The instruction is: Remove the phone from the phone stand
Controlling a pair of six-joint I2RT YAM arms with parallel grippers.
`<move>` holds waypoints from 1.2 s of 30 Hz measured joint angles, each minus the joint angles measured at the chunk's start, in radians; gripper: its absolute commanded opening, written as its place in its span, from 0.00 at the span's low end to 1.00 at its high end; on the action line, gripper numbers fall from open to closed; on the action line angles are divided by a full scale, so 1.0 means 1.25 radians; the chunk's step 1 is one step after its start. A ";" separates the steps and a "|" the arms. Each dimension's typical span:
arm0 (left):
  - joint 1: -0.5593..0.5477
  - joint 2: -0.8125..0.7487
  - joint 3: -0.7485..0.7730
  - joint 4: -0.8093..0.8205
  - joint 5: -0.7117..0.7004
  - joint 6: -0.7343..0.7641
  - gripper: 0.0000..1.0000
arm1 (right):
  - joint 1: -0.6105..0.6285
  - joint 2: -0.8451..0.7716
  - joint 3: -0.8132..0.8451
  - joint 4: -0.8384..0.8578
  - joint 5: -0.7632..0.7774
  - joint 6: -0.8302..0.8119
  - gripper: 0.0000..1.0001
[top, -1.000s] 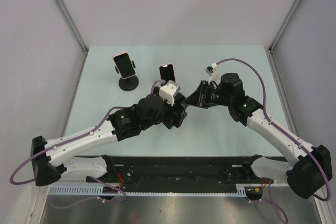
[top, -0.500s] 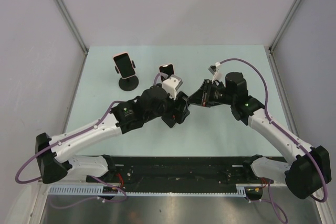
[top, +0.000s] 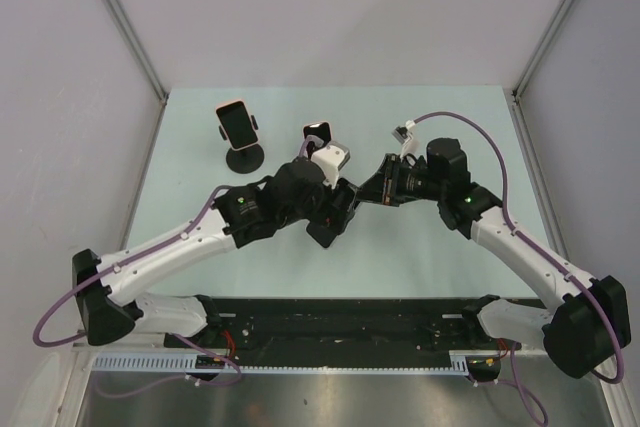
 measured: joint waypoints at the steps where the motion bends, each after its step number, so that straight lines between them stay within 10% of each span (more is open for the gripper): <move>1: 0.000 0.004 0.004 -0.003 0.007 0.002 1.00 | 0.001 0.000 0.000 0.000 0.000 -0.001 0.00; 25: 0.002 0.037 0.004 -0.024 0.088 0.048 0.99 | 0.019 0.023 0.000 0.009 -0.015 0.002 0.00; 36: 0.002 0.049 -0.013 -0.030 0.053 0.055 0.68 | 0.016 0.048 0.000 0.029 -0.024 0.014 0.01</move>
